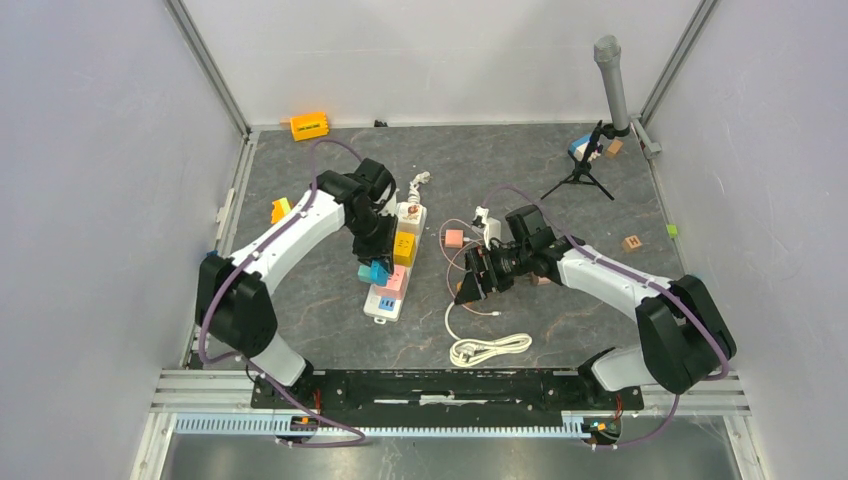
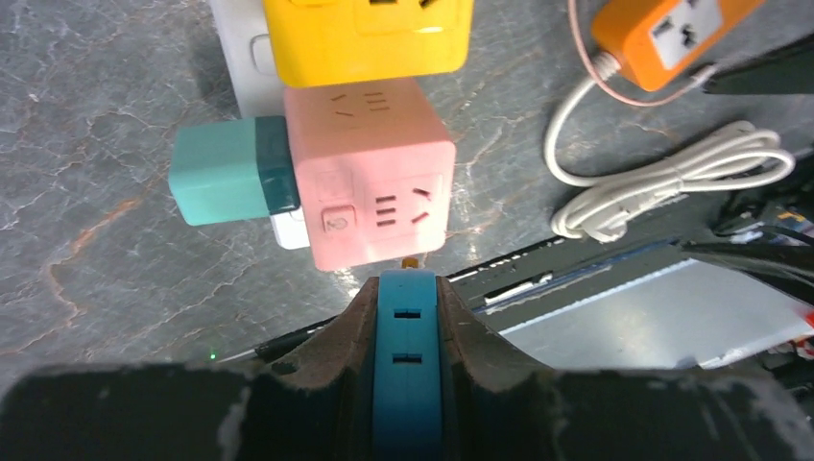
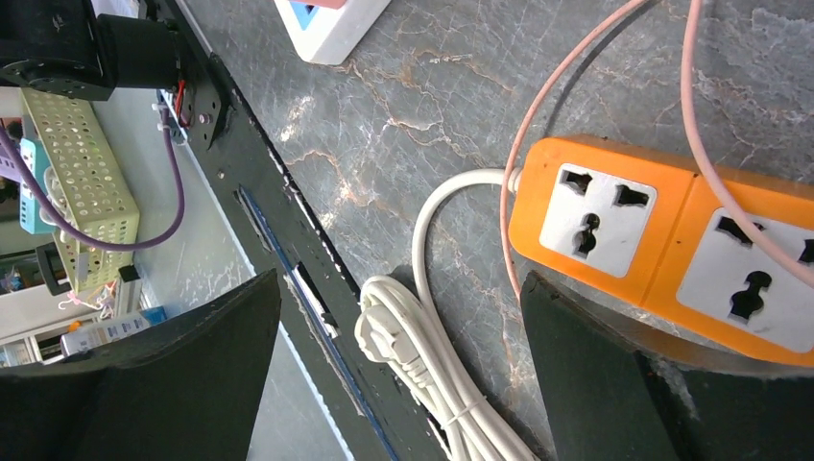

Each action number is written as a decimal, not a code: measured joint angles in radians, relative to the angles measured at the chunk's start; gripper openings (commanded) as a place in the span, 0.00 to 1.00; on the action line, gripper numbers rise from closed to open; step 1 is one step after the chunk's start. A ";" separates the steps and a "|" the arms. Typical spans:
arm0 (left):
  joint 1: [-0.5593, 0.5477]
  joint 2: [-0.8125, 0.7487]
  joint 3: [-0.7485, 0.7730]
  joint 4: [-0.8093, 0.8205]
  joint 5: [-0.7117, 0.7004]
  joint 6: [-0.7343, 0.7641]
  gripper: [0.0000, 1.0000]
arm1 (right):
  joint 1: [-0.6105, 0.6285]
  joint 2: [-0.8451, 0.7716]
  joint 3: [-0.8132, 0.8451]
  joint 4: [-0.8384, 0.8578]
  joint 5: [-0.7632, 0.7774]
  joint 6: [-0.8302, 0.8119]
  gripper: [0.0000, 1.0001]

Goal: Insert the plug
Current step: Insert the plug into the socket.

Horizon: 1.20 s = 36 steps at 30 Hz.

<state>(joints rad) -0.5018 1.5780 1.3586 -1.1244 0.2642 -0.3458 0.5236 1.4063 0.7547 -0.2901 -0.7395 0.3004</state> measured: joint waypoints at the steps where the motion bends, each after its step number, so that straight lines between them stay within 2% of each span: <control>1: -0.008 0.014 0.003 -0.005 -0.022 0.000 0.02 | 0.000 0.000 0.000 -0.003 0.001 -0.002 0.98; 11: -0.045 0.105 0.056 -0.013 -0.127 0.000 0.02 | 0.000 0.000 -0.006 -0.005 0.001 -0.009 0.98; 36: -0.077 0.122 0.058 -0.015 -0.183 0.000 0.02 | 0.000 0.014 -0.006 -0.012 0.006 -0.015 0.98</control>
<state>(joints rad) -0.5785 1.6997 1.4166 -1.1393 0.0814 -0.3458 0.5232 1.4204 0.7486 -0.3019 -0.7334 0.2852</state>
